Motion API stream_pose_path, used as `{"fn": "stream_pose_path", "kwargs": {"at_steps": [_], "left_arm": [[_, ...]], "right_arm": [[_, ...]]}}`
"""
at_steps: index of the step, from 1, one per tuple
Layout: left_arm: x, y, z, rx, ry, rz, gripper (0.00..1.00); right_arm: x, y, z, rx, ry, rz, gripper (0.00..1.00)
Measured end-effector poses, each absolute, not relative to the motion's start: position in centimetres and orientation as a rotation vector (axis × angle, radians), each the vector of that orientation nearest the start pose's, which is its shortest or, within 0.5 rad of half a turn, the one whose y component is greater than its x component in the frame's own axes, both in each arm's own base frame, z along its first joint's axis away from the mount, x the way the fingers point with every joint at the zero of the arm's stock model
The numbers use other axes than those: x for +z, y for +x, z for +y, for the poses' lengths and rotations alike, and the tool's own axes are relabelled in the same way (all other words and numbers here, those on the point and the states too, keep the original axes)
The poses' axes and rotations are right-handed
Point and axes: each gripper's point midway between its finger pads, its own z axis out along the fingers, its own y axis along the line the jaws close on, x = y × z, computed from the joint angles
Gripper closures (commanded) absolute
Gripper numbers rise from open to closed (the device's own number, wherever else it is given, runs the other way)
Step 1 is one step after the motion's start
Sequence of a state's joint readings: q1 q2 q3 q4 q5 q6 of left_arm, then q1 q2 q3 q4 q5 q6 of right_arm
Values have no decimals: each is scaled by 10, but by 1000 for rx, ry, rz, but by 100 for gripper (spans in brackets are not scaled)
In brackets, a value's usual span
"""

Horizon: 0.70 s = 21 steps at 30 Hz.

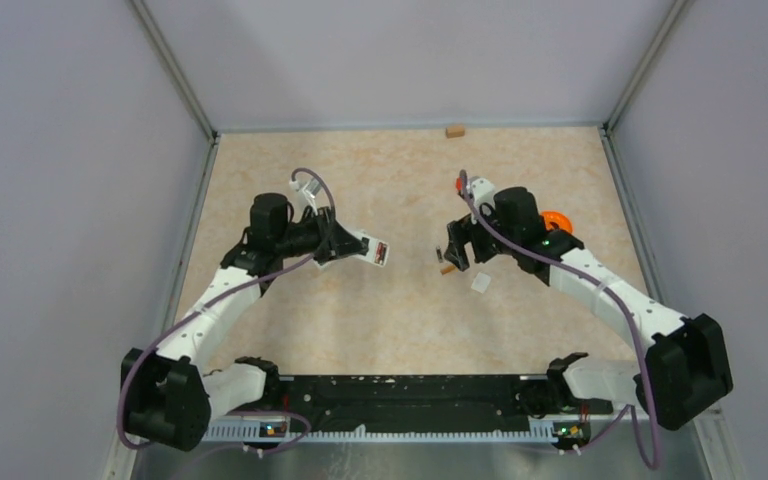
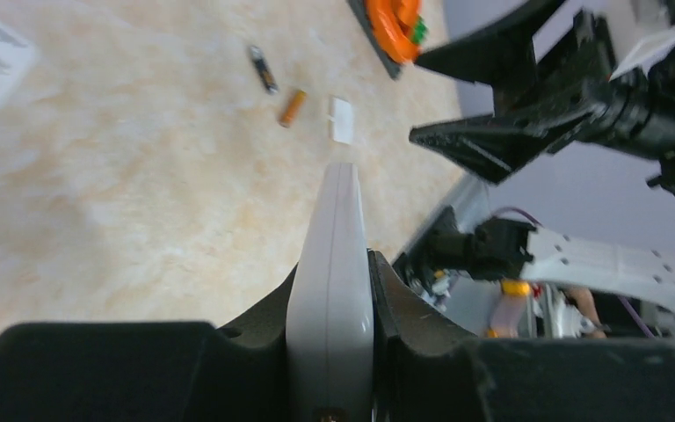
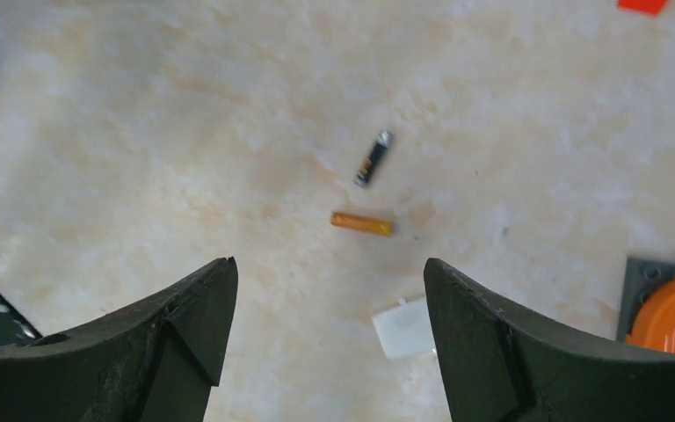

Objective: Load the batteries into the remote control
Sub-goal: Load the battery into the remote control, then pick up the battery cover at the center of the board.

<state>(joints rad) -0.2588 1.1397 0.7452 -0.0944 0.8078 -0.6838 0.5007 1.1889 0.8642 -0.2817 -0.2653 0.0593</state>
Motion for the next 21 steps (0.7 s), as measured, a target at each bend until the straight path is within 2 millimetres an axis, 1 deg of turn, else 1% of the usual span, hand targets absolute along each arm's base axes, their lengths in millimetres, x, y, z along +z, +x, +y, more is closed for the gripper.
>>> {"fn": "stream_pose_path", "kwargs": {"at_steps": [2, 4, 7, 10, 13, 16, 18, 21], "left_arm": [[199, 261, -205, -1282, 13, 2204, 100], [194, 269, -191, -1193, -50, 2209, 100], [189, 274, -177, -1115, -117, 2219, 100], [184, 275, -172, -1078, -143, 2235, 100], [182, 274, -171, -1071, -145, 2245, 100], [182, 274, -171, -1071, -144, 2247, 100], [182, 274, -171, -1071, -145, 2247, 100], [182, 273, -171, -1077, -143, 2247, 100]], "right_arm": [[138, 280, 194, 488, -700, 2211, 20], [114, 274, 180, 398, -776, 2301, 19], [91, 261, 167, 319, -905, 2410, 16], [88, 259, 164, 255, -983, 2428, 15], [84, 265, 158, 159, -1025, 2434, 17], [72, 269, 150, 77, -1057, 2471, 19], [59, 266, 145, 48, -1096, 2512, 19], [49, 264, 142, 34, -1135, 2539, 19]]}}
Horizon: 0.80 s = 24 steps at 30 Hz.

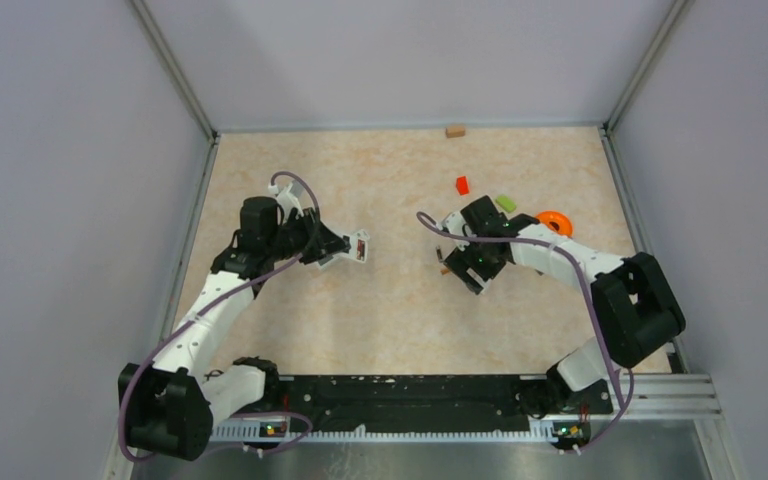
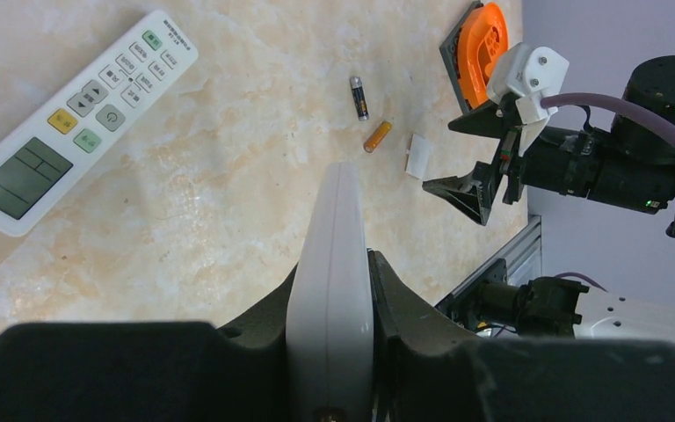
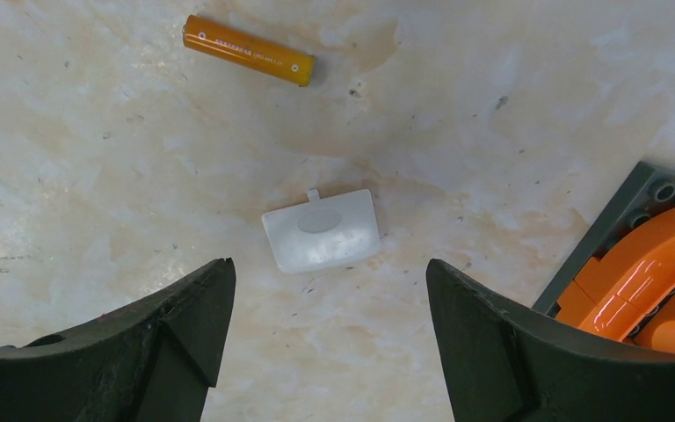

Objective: Load the batteries into the remote control
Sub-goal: Pick up the battery cover at the center of the board.

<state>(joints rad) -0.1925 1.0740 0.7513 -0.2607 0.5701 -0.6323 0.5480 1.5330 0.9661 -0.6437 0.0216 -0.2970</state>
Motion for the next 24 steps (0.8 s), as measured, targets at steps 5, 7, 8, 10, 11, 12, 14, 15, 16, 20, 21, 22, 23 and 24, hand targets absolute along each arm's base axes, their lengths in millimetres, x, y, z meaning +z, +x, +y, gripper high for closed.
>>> {"fn": "stream_pose_path", "kwargs": {"at_steps": [5, 7, 8, 10, 11, 12, 14, 15, 16, 20, 21, 22, 23, 24], "left_arm": [[182, 273, -171, -1085, -139, 2247, 100], [183, 272, -172, -1091, -136, 2248, 100], [183, 272, -172, -1093, -135, 2247, 100], [183, 272, -172, -1093, -135, 2247, 100], [183, 272, -172, -1093, -135, 2247, 100], [183, 272, -172, -1093, -136, 2247, 100], [183, 272, -172, -1093, -136, 2247, 100], [183, 272, -172, -1092, -137, 2247, 100], [183, 272, -172, -1093, -137, 2246, 100], [183, 272, -171, -1093, -139, 2246, 100], [183, 272, -171, -1094, -138, 2246, 100], [183, 272, -171, -1095, -138, 2246, 100], [183, 272, -171, -1095, -139, 2246, 100], [183, 272, -171, -1095, -138, 2247, 100]], "right_arm": [[48, 265, 144, 43, -1167, 2521, 19], [45, 265, 145, 63, -1178, 2523, 20], [43, 265, 145, 69, -1185, 2528, 21], [37, 263, 145, 84, -1199, 2549, 21], [33, 262, 144, 86, -1207, 2560, 22], [30, 261, 143, 86, -1212, 2570, 22], [25, 259, 141, 87, -1219, 2591, 22], [24, 259, 140, 86, -1219, 2595, 22], [24, 259, 140, 88, -1218, 2597, 23], [23, 259, 139, 89, -1212, 2604, 25], [22, 259, 138, 89, -1210, 2607, 25], [21, 259, 138, 93, -1211, 2612, 26], [19, 258, 138, 102, -1216, 2618, 27], [17, 256, 139, 118, -1223, 2623, 27]]}}
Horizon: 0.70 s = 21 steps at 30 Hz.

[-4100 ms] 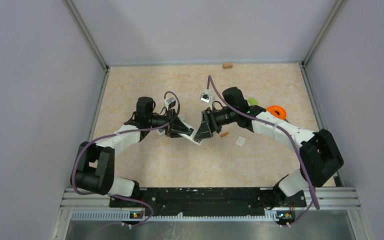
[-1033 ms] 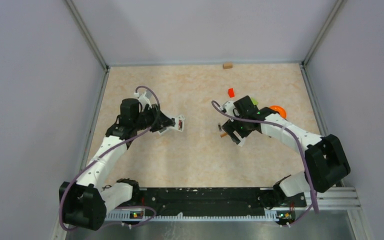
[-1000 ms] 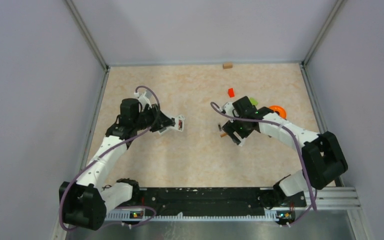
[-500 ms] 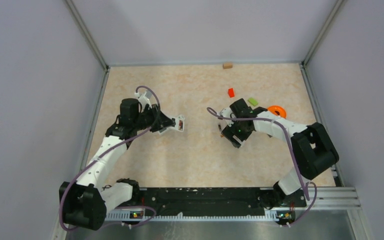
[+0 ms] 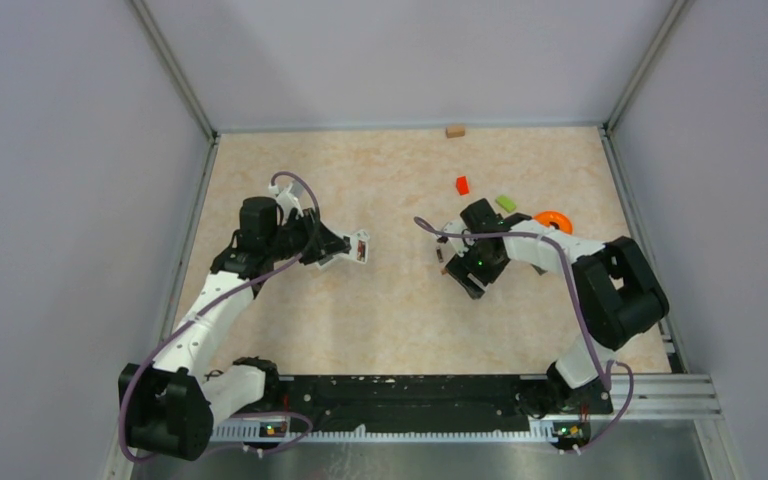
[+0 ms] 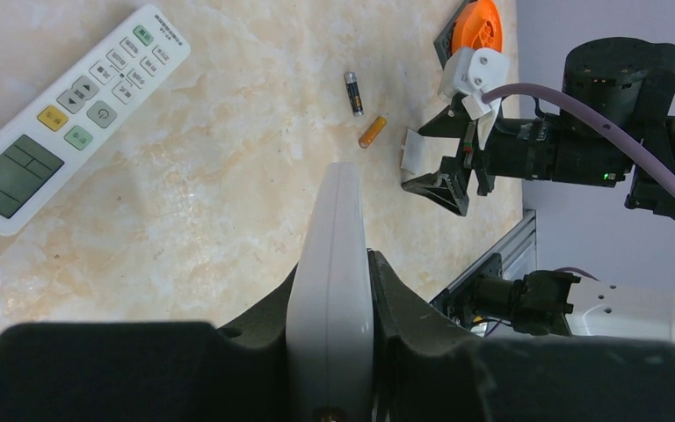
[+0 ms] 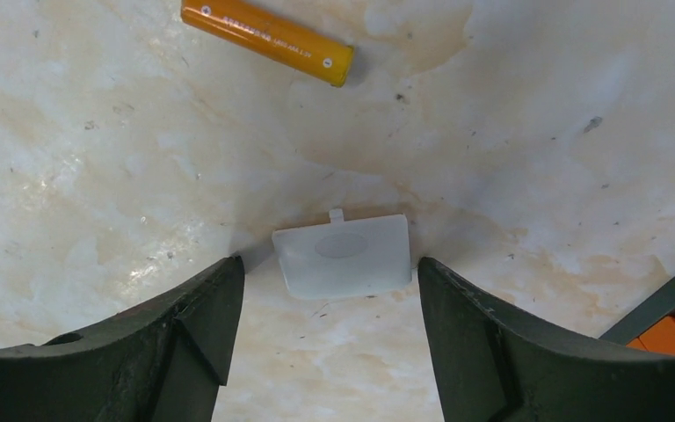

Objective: Load the batteries into the remote control
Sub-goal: Pick up the battery cover at the center of the board.

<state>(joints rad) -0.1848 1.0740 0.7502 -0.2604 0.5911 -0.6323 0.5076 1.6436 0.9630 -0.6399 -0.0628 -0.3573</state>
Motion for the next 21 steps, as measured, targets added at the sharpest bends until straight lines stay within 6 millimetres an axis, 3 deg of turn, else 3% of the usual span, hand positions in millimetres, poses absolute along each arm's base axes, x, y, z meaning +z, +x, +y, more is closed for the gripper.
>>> {"fn": "stream_pose_path", "kwargs": {"at_steps": [8, 17, 21], "left_arm": [[184, 271, -172, -1108, -132, 2248, 100], [184, 270, -173, -1117, -128, 2248, 100], [184, 270, -173, -1117, -129, 2246, 100]], "right_arm": [[18, 257, 137, 158, -1244, 2614, 36], [18, 259, 135, 152, -1245, 2612, 36], [18, 259, 135, 149, -1252, 2608, 42]]}}
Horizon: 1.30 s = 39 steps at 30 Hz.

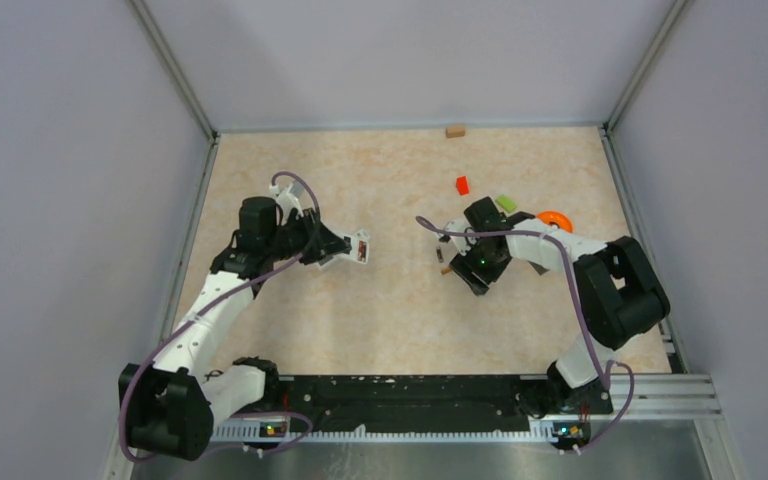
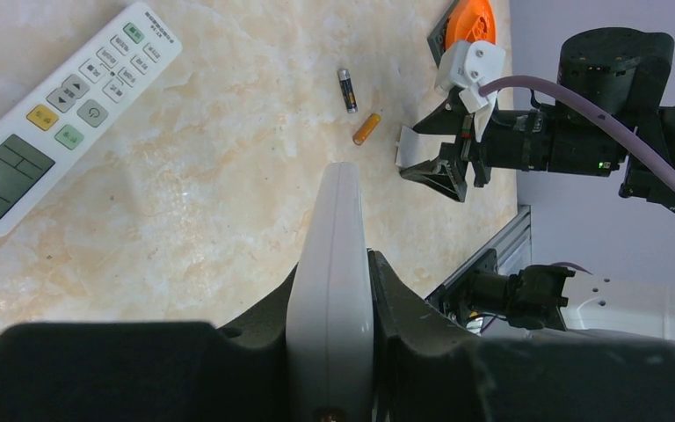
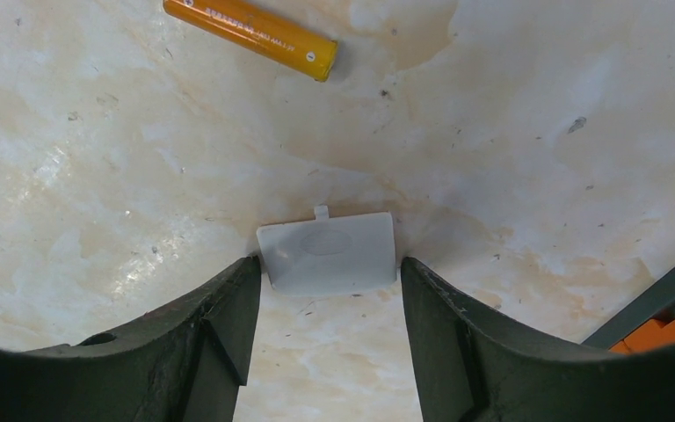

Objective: Load the batteries into the remote control
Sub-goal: Pick up the battery cover at the center of the board, then load the battery cover into the remote control.

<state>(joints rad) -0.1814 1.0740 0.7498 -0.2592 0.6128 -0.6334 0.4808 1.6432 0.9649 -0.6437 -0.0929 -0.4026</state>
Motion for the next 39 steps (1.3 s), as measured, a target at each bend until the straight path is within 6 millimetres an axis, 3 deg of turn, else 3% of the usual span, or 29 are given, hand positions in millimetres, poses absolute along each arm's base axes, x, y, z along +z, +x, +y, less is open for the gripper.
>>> {"fn": "stream_pose_path", "kwargs": {"at_steps": [5, 12, 15, 24, 32, 39], "left_arm": [[185, 271, -172, -1117, -130, 2244, 100], [185, 270, -174, -1133, -121, 2241, 100], [185, 269, -177, -1161, -113, 2241, 100], [162, 264, -194, -1299, -150, 2299, 100], [159, 248, -230, -1391, -23, 2326, 100], [161, 237, -252, -1417, 83, 2294, 100]], "right_arm": [[18, 260, 132, 127, -1264, 2604, 54], [20, 260, 134, 134, -1258, 2597, 57], [31, 260, 141, 166, -1253, 2550, 57], [93, 246, 199, 298, -1324, 2191, 57], [144, 219, 261, 433, -1407, 1844, 57], [154, 208, 289, 465, -1440, 1740, 57]]}}
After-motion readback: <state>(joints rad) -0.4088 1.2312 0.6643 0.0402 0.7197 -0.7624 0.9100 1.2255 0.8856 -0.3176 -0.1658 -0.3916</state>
